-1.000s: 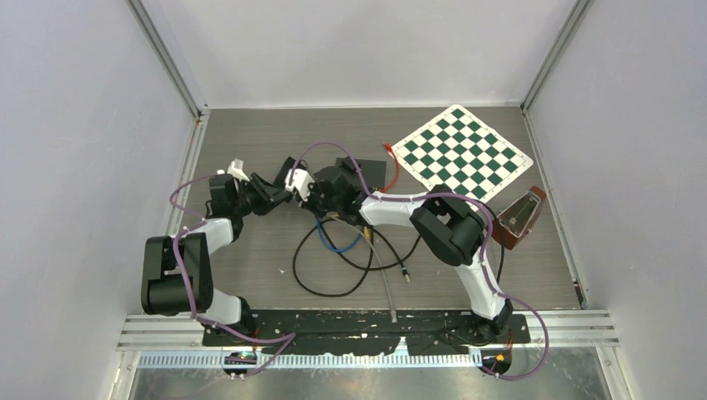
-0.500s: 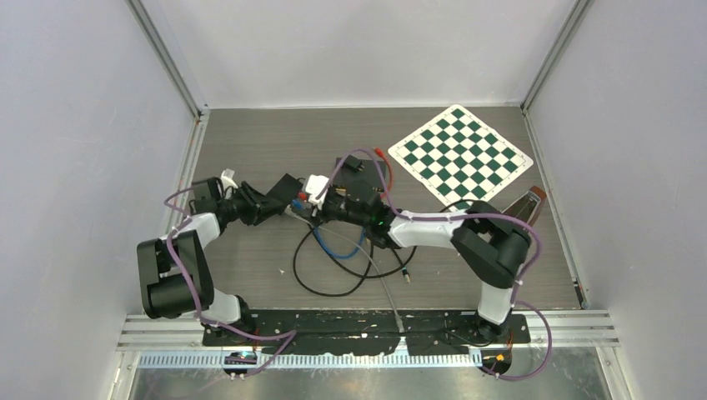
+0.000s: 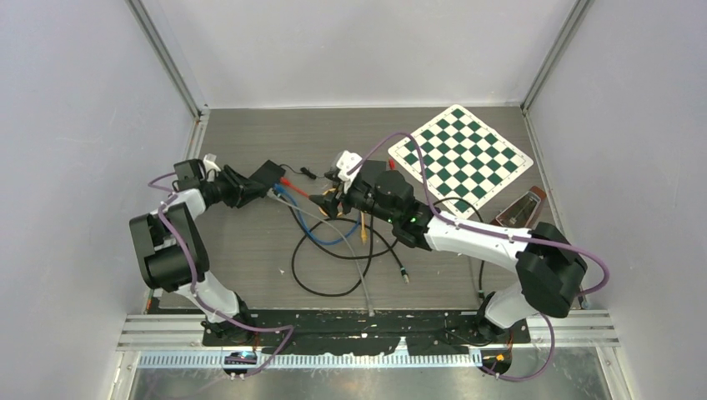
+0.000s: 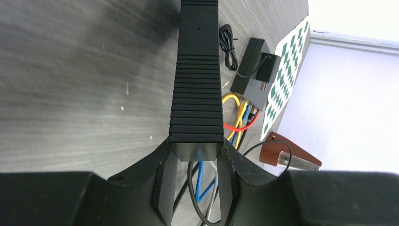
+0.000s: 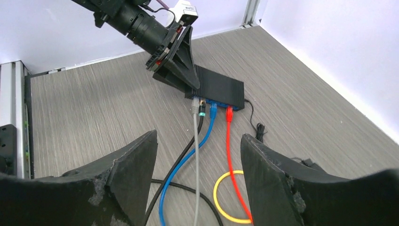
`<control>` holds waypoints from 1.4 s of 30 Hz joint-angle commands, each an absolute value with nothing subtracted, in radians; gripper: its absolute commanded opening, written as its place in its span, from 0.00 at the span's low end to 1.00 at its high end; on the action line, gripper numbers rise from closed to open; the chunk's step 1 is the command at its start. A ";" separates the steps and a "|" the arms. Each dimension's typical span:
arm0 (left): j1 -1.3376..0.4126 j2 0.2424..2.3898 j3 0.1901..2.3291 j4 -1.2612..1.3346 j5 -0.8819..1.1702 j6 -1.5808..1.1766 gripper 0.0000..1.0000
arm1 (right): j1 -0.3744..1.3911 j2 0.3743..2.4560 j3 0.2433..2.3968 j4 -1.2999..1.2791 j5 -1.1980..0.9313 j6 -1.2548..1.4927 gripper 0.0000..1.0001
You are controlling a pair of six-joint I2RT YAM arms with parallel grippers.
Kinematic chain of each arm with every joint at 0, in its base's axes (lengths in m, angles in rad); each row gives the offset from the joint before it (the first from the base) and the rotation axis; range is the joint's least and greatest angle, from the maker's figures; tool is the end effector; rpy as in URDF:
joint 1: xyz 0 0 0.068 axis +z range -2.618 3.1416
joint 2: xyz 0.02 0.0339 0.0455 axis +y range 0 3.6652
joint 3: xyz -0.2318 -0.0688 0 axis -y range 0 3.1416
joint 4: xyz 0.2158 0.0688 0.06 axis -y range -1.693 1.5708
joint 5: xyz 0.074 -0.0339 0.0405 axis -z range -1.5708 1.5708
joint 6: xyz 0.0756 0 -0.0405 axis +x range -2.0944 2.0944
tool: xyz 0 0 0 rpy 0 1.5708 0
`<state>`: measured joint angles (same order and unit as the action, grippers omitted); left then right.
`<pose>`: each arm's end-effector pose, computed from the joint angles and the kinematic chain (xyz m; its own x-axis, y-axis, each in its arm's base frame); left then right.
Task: Insert the plug into the switch port
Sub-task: Place the switch port at the center of the board, then reset both arms
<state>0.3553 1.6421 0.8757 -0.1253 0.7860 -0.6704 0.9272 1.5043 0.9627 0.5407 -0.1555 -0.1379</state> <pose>0.3126 0.0590 0.1391 -0.6778 -0.7198 -0.1501 -0.3194 0.4721 -0.8216 0.2121 0.3023 0.2848 0.1209 -0.0652 -0.9905 -0.8749 0.4644 -0.1373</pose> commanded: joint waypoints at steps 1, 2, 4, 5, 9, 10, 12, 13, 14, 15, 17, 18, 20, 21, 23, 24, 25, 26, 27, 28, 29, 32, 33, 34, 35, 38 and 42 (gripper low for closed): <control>0.376 1.727 0.983 -0.124 0.760 -0.620 0.11 | 0.928 1.438 0.953 0.450 -0.077 -0.026 0.72; 0.380 1.748 1.002 -0.136 0.765 -0.605 0.13 | 0.928 1.431 0.952 0.440 -0.063 -0.019 0.72; 0.391 1.781 1.051 -0.189 0.757 -0.565 0.20 | 0.926 1.421 0.951 0.398 -0.048 -0.016 0.72; 0.396 1.795 1.071 -0.216 0.750 -0.552 0.21 | 0.924 1.418 0.955 0.386 -0.042 -0.022 0.72; 0.417 1.837 1.195 -0.356 0.721 -0.473 0.38 | 0.891 1.394 0.993 0.281 0.035 -0.016 0.72; 0.418 1.838 1.212 -0.392 0.714 -0.457 0.47 | 0.886 1.393 0.995 0.268 0.056 -0.010 0.72; 0.419 1.821 1.228 -0.420 0.692 -0.443 0.61 | 0.880 1.395 1.004 0.249 0.082 -0.001 0.72; 0.419 1.811 1.233 -0.433 0.681 -0.438 0.66 | 0.877 1.402 1.007 0.243 0.089 0.012 0.72; 0.418 1.802 1.239 -0.448 0.673 -0.435 0.68 | 0.872 1.407 1.021 0.221 0.091 0.030 0.72; 0.419 1.794 1.247 -0.466 0.664 -0.430 0.74 | 0.870 1.421 1.029 0.208 0.089 0.035 0.72; 0.419 1.776 1.258 -0.496 0.657 -0.418 0.99 | 0.863 1.442 1.056 0.160 0.083 0.052 0.72; 0.419 1.763 1.261 -0.507 0.647 -0.411 0.99 | 0.859 1.450 1.069 0.138 0.082 0.064 0.72; 0.417 1.725 1.252 -0.524 0.628 -0.404 1.00 | 0.853 1.462 1.069 0.128 0.092 0.088 0.72; 0.416 1.700 1.244 -0.533 0.613 -0.404 1.00 | 0.849 1.466 1.066 0.128 0.112 0.099 0.72; 0.406 1.642 1.225 -0.548 0.612 -0.400 0.99 | 0.842 1.467 1.061 0.116 0.156 0.136 0.72; 0.391 1.607 1.217 -0.565 0.613 -0.390 1.00 | 0.841 1.467 1.061 0.096 0.191 0.166 0.72; 0.377 1.566 1.207 -0.571 0.616 -0.382 1.00 | 0.841 1.463 1.062 0.061 0.208 0.194 0.72; 0.355 1.515 1.191 -0.575 0.614 -0.376 1.00 | 0.841 1.462 1.071 0.037 0.235 0.208 0.71; 0.333 1.466 1.173 -0.573 0.614 -0.370 1.00 | 0.841 1.456 1.079 -0.040 0.241 0.228 0.71; 0.307 1.410 1.158 -0.575 0.614 -0.362 1.00 | 0.841 1.453 1.100 -0.077 0.247 0.235 0.71; 0.279 1.345 1.147 -0.582 0.614 -0.355 1.00 | 0.841 1.444 1.111 -0.155 0.248 0.244 0.72; 0.186 1.216 1.134 -0.601 0.631 -0.326 1.00 | 0.841 1.407 1.143 -0.283 0.257 0.248 0.77; 0.158 1.181 1.128 -0.605 0.651 -0.309 0.99 | 0.842 1.396 1.146 -0.333 0.268 0.249 0.80; 0.128 1.144 1.117 -0.606 0.663 -0.295 0.99 | 0.842 1.371 1.148 -0.354 0.304 0.251 0.81; 0.102 1.110 1.100 -0.602 0.661 -0.289 1.00 | 0.842 1.358 1.147 -0.392 0.323 0.256 0.82; 0.043 1.009 1.038 -0.560 0.676 -0.279 1.00 | 0.842 1.279 1.144 -0.459 0.422 0.266 0.98; -0.035 0.899 0.950 -0.476 0.718 -0.284 1.00 | 0.845 1.156 1.126 -0.531 0.449 0.304 0.96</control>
